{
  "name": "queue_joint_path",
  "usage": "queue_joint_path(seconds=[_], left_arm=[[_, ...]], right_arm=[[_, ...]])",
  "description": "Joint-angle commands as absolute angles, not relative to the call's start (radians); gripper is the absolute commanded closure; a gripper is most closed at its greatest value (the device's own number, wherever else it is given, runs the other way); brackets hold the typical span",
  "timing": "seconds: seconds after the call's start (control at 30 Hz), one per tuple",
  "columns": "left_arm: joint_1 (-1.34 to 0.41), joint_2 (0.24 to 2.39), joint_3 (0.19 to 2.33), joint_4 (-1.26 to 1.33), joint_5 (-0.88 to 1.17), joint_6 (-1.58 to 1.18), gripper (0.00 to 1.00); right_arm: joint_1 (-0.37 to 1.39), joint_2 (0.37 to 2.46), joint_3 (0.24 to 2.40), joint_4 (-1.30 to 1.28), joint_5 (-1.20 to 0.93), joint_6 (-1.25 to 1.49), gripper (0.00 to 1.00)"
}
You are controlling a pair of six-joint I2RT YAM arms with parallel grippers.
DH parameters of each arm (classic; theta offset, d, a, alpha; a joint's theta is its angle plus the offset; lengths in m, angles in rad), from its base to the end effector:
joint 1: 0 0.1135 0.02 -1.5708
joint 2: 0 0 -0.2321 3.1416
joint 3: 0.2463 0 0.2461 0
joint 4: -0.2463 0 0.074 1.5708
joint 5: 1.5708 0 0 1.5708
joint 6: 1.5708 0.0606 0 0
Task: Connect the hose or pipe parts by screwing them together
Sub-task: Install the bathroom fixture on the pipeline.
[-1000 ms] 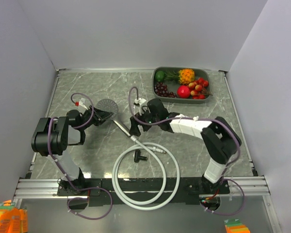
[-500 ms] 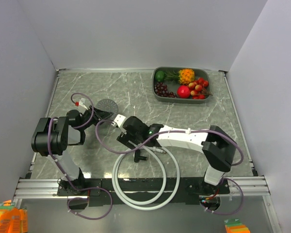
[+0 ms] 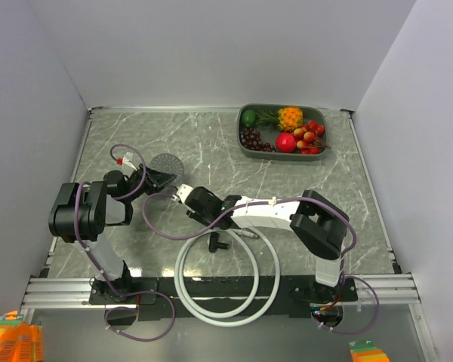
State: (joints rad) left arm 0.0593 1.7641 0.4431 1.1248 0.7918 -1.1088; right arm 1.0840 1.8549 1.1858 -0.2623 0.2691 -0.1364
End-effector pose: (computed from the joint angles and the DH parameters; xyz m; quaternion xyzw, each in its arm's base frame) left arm 0.2981 -0.0255 0.1021 -0.1891 0.7299 -0.5513 0.3573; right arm 0.1960 0.3358 0.1291 -0.5045 0.7951 0.0288 0.3352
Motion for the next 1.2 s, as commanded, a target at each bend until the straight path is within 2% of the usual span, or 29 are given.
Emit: queue_joint_path(seconds=[0.0, 0.17, 0.2, 0.3, 0.43, 0.5, 0.67, 0.87, 1.03, 1.07, 1.13, 1.17], left_arm=[[0.058, 1.735, 0.466, 1.201, 0.851, -1.120, 0.99], [0.058, 1.741, 0.465, 1.203, 0.857, -1.117, 0.99], [0.057, 1.740, 0.465, 1.203, 0.857, -1.115, 0.99], [0.058, 1.740, 0.466, 1.209, 0.861, -1.121, 0.99], [0.057, 1.738, 0.466, 1.213, 0.867, -1.123, 0.99], [0.057, 1.743, 0.466, 1.223, 0.871, -1.131, 0.99], [0.057, 1.747, 0.466, 1.229, 0.877, -1.135, 0.99], [0.057, 1.750, 0.471, 1.227, 0.877, -1.132, 0.99], [0.057, 1.750, 0.471, 1.232, 0.877, -1.137, 0.99], [0.055, 1.749, 0.469, 1.233, 0.876, -1.137, 0.99], [0.055, 1.744, 0.469, 1.227, 0.874, -1.135, 0.99], [0.055, 1.743, 0.471, 1.224, 0.873, -1.134, 0.99]], right_arm=[[1.088, 1.852, 1.239, -0.187, 0.282, -0.140, 0.63], [1.043, 1.818, 1.221, -0.135, 0.177, -0.124, 0.71], [1.032, 1.797, 1.206, -0.123, 0.104, -0.108, 0.72], [0.964, 1.754, 1.172, -0.071, -0.093, -0.046, 0.83], [0.870, 1.746, 1.137, -0.005, -0.394, 0.040, 0.85], [0.828, 1.764, 1.132, 0.044, -0.475, 0.069, 0.85], [0.758, 1.818, 1.111, 0.130, -0.718, 0.138, 0.82], [0.672, 1.917, 1.019, 0.572, -1.024, 0.423, 0.77], [0.634, 2.016, 1.005, 0.972, -1.146, 0.731, 0.70], [0.618, 2.026, 0.997, 0.994, -1.147, 0.754, 0.68], [0.608, 2.019, 0.996, 0.964, -1.131, 0.743, 0.59], [0.601, 1.988, 0.994, 0.860, -1.117, 0.712, 0.55]])
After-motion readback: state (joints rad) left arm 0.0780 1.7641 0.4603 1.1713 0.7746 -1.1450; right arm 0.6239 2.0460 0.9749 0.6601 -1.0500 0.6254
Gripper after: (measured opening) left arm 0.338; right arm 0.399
